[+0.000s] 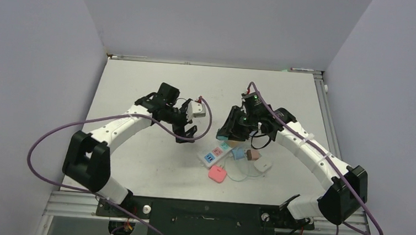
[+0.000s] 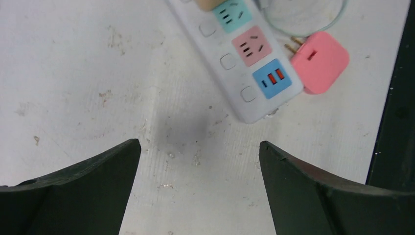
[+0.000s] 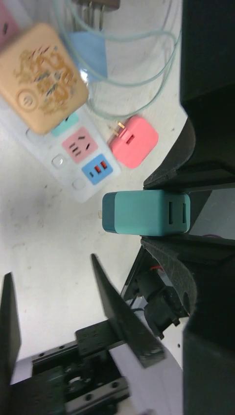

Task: Insert the plug
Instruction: Insert the plug into the socket.

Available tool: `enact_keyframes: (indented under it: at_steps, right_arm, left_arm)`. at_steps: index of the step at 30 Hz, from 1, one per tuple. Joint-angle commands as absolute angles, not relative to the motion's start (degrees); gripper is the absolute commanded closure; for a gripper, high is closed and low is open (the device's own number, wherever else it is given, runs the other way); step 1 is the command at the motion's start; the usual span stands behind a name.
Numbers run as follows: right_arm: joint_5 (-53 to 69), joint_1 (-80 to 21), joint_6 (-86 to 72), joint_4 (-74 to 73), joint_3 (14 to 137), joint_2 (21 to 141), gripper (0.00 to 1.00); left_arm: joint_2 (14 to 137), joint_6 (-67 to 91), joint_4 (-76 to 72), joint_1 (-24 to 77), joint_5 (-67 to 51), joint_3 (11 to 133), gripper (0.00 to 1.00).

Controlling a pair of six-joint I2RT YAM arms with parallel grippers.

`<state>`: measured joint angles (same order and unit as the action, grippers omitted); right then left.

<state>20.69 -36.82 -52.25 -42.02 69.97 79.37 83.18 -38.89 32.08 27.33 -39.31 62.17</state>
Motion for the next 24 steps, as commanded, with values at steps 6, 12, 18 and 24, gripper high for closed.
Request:
enact_keyframes:
  at_steps: [6,12,18,24]
  right_arm:
    - [13.3,-36.1,-53.0,-53.7,70.8,77.9,0.95]
    - [10.1,-36.5,-58.3,-58.1,71.0,77.5,0.95]
    - [4.0,-38.2,-68.8,-59.8,69.8,77.3,0.95]
    - [2.9,-39.1,-65.2,-65.7,75.4,84.8,0.95]
  left_arm:
    - [92.0,-32.0,30.6,28.9,-32.1,64.2,0.14]
    - [95.4,-35.0,24.3,29.8,-31.1,61.6,0.28]
    - [98.6,-35.9,22.6,31.7,-25.7,62.2,0.33]
    - [98.6,-34.3,23.2,33.9,-25.5,61.9,0.33]
